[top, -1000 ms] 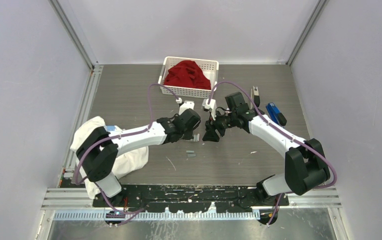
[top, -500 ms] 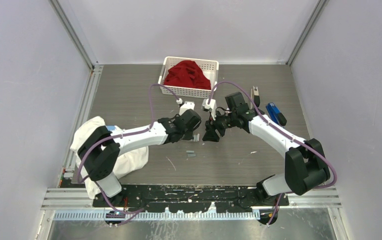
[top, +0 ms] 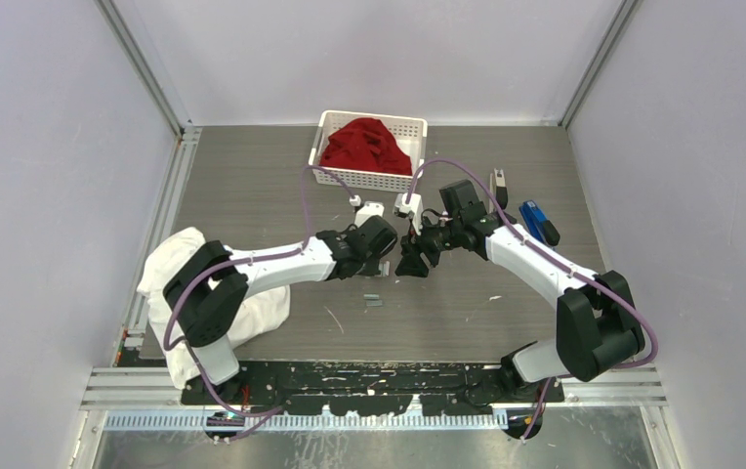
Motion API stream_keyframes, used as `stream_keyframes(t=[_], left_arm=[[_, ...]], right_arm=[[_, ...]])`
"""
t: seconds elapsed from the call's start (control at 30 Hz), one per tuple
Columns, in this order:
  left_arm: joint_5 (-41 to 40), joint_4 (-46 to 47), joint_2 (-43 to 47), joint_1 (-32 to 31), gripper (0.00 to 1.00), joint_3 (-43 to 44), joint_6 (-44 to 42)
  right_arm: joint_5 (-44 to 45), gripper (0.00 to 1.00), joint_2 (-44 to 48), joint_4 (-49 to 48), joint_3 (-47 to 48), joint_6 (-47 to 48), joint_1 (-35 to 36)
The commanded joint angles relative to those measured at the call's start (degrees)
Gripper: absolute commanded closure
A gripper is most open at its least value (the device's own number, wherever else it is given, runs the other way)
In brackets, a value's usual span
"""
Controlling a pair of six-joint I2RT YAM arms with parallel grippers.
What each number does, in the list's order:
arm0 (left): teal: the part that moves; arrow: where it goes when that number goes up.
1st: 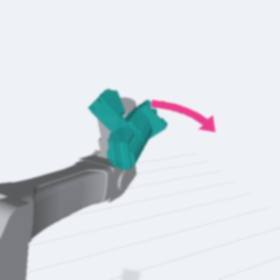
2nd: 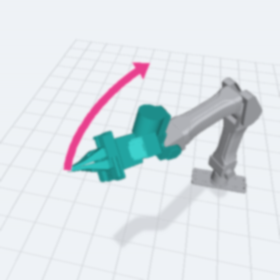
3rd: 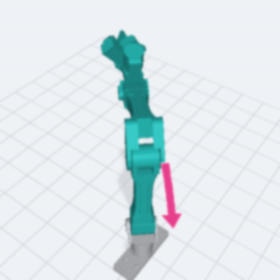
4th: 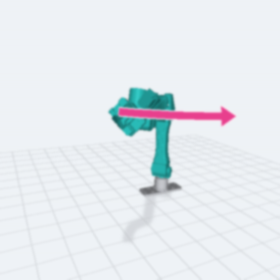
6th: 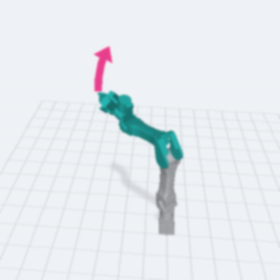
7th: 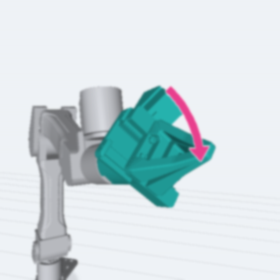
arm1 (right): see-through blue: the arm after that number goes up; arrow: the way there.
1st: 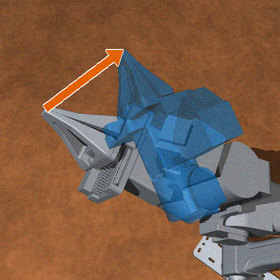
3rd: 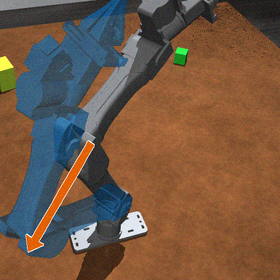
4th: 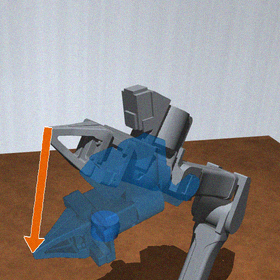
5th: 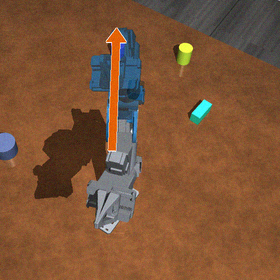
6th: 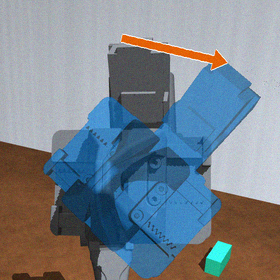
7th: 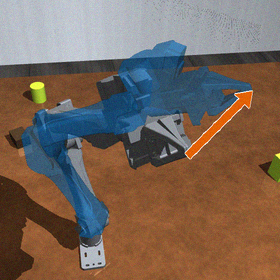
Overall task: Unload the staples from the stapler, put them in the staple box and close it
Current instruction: Place the staple in the staple box.
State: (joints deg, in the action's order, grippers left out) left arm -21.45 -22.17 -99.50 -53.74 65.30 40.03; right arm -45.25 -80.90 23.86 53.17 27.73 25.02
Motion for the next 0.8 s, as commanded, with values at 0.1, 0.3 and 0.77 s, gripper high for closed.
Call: stream_keyframes(t=[0.1, 0.3, 0.77], left_arm=[[-1.4, 0.0, -1.2, -0.3, 1.00, 3.9, -1.0], [-3.1, -1.3, -2.4, -0.3, 1.00, 5.2, -1.7], [-4.7, -2.4, -4.2, -0.2, 1.00, 6.5, -2.6]], right_arm=[[-0.8, 0.38, 0.5, -1.1, 2.5, 0.3, 0.3], [-0.9, 0.38, 0.4, -1.1, 2.4, 0.3, 0.3], [-1.0, 0.38, 0.3, -1.1, 2.4, 0.3, 0.4]])
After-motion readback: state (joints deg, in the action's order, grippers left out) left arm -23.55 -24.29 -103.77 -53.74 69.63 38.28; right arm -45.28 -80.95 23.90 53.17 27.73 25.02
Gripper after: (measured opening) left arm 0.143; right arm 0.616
